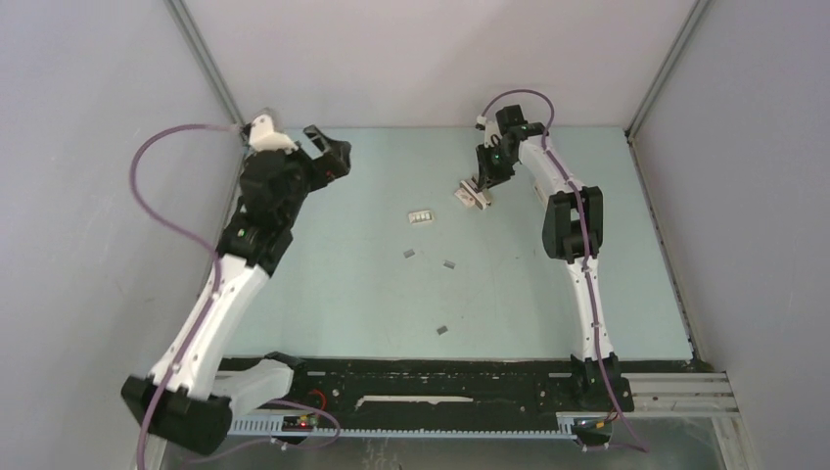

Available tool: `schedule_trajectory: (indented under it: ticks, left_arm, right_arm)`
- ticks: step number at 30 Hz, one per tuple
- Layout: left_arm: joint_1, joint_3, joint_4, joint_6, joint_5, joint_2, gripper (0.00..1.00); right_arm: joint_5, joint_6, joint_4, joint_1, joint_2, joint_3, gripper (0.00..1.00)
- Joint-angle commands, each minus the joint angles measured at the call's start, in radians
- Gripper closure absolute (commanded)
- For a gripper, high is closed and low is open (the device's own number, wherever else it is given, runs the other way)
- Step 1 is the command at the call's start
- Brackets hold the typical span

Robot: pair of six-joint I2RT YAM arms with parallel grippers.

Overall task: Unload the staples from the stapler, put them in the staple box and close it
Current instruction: Pick up the stapler from the center of the board.

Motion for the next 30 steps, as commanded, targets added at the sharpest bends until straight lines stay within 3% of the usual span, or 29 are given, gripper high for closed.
schedule_trajectory:
  ticks: [1, 4, 6, 8, 14, 22, 30]
  left_arm:
    - [0.003, -0.159, 0.112, 0.167, -0.195, -0.19, 0.0]
    - [0.007, -0.285, 0.181, 0.111, -0.24, -0.287, 0.0]
    - [0.02, -0.377, 0.264, 0.06, -0.187, -0.333, 0.0]
    - [0.025, -0.449, 0.331, -0.002, -0.127, -0.358, 0.0]
    - [0.025, -0.548, 0.471, -0.212, 0.023, -0.277, 0.02]
    - [-0.031, -0.478, 0.607, -0.324, 0.243, -0.007, 0.04]
    - [-0.084, -0.291, 0.63, -0.37, 0.409, 0.292, 0.03]
  right_arm:
    - [0.059, -0.012, -0.034, 0.016, 0.02, 0.035, 0.66]
    - [0.076, -0.015, -0.036, 0.022, 0.019, 0.031, 0.65]
    - [0.082, -0.017, -0.037, 0.023, 0.017, 0.024, 0.66]
    - [0.091, -0.026, -0.038, 0.022, 0.008, 0.007, 0.74]
    - [0.073, -0.034, 0.009, -0.009, -0.067, -0.132, 0.84]
    - [0.012, -0.021, 0.121, -0.044, -0.212, -0.334, 0.86]
    - [-0.044, -0.016, 0.187, -0.069, -0.297, -0.473, 0.89]
